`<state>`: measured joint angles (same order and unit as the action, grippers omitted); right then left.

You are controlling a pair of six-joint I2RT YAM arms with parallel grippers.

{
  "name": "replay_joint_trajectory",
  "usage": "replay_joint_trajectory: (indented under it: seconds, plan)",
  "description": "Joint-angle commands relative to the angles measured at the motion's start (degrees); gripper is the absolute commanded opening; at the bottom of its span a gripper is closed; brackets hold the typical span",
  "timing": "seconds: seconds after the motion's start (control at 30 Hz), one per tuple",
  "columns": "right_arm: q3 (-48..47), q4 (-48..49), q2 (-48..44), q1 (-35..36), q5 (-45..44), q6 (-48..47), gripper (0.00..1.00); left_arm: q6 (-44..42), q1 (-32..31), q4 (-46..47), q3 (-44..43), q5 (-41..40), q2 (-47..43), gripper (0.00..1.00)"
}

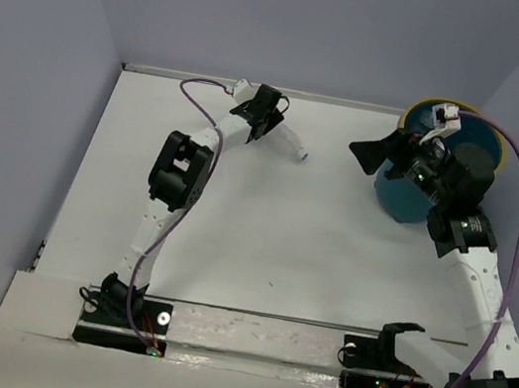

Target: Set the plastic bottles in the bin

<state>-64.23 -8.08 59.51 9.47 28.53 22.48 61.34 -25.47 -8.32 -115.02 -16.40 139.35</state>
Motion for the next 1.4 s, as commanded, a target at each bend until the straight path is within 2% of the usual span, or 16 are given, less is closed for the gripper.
replay_joint_trajectory:
  seconds: [0.0, 0.1, 0.23, 0.3, 0.33, 0.37, 0.47, 0.67, 0.77, 1.07, 1.17, 1.27, 1.3, 1.37]
  plan:
    - [0.24, 1.93, 0.52, 4.48, -0.66, -0.77, 0.97, -4.11, 1.83, 3.39, 1.72, 1.72, -0.47, 0.55]
    - [0.5, 1.13, 1.57, 6.6, -2.68, -1.73, 0.97, -7.37, 2.53, 6.46, 6.71, 1.9, -3.89, 0.45]
    - [0.95, -0.36, 4.73, 9.77, -6.38, -2.53, 0.97, -11.59, 2.62, 12.87, 17.35, 4.44, -11.98, 0.44]
    - [-0.19, -3.08, 6.75, 11.88, -8.31, -3.58, 0.97, -12.21, 1.92, 18.76, 27.62, 6.12, -16.81, 0.44]
    - [-0.46, -3.69, 8.94, 12.58, -9.97, -4.02, 0.97, -12.56, 1.57, 21.04, 31.14, 6.56, -22.22, 0.44]
    - [-0.72, -4.31, 9.92, 13.98, -10.86, -4.72, 0.98, -12.3, 0.96, 25.41, 38.57, 7.43, -27.85, 0.44]
    - [-0.55, -4.49, 13.87, 15.05, -11.92, -5.6, 0.99, -11.33, -0.1, 32.2, 50.72, 10.59, -35.35, 0.44]
    - [-1.08, -4.67, 21.52, 23.47, -13.76, -6.31, 1.0, -13.53, -4.67, 34.85, 62.09, 15.25, -49.15, 0.44]
    - [-0.82, -2.58, 24.59, 27.68, -14.91, -4.74, 1.0, -12.83, -6.16, 36.79, 66.49, 16.14, -52.94, 0.44]
    - [-0.2, 1.39, 27.6, 30.78, -19.39, -1.57, 0.99, -12.12, -6.69, 37.32, 74.14, 19.04, -68.06, 0.45]
    - [1.47, 4.89, 25.58, 31.3, -18.69, 0.54, 0.9, -11.51, -6.69, 37.06, 75.47, 20.09, -71.93, 0.47]
    - [3.4, 7.37, 22.08, 31.31, -18.87, 3.44, 0.57, -11.16, -6.78, 36.36, 76.96, 21.06, -75.18, 0.51]
    - [3.58, 7.37, 21.1, 31.31, -18.95, 4.14, 0.43, -11.24, -6.78, 35.92, 77.31, 21.24, -76.06, 0.52]
    - [3.41, 7.46, 19.34, 31.31, -19.65, 4.68, 0.36, -11.85, -6.78, 34.69, 77.32, 21.15, -78.78, 0.56]
